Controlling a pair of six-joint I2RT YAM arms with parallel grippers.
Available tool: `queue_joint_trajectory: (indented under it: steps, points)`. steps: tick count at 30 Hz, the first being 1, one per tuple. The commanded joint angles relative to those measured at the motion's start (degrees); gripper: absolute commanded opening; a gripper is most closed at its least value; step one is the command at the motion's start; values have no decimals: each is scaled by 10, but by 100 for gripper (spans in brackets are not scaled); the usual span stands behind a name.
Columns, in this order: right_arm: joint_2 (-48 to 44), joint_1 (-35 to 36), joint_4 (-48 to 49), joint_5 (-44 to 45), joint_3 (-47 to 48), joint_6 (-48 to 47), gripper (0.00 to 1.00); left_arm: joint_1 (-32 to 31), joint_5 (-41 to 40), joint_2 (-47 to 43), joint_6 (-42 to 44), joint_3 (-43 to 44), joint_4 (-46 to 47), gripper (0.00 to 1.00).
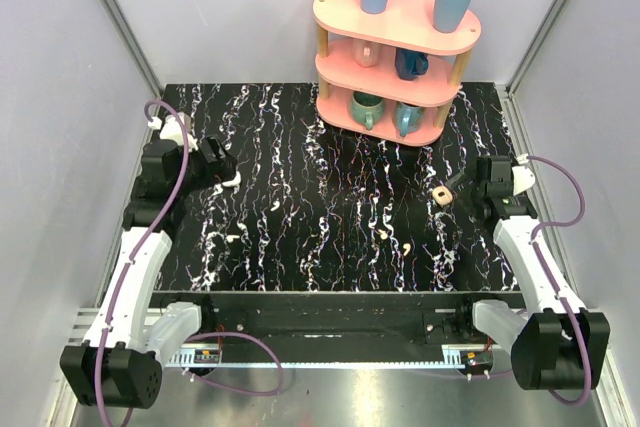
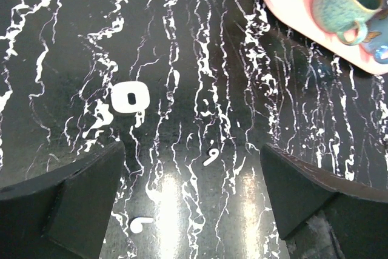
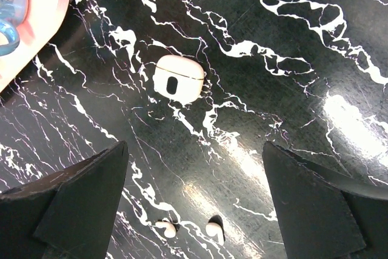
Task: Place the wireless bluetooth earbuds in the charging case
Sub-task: Pick up the charging case from the center of the board.
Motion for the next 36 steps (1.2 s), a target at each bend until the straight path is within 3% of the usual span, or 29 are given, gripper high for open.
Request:
queue_joint_trajectory:
  steps: [1,8,12,21,36]
  points:
    - [9,-1,8,-4,-2,14,100,2,-56,8,3,26,-29,99]
    - [63,0,-52,17,51,0,100,3,-65,13,7,34,-56,99]
    - [101,45,-66,54,59,32,100,3,-74,11,7,36,-62,99]
    - [251,62,-29,92,130,50,100,4,-73,-1,7,28,-62,99]
    - [380,65,6,101,176,98,100,4,-63,5,7,27,-61,99]
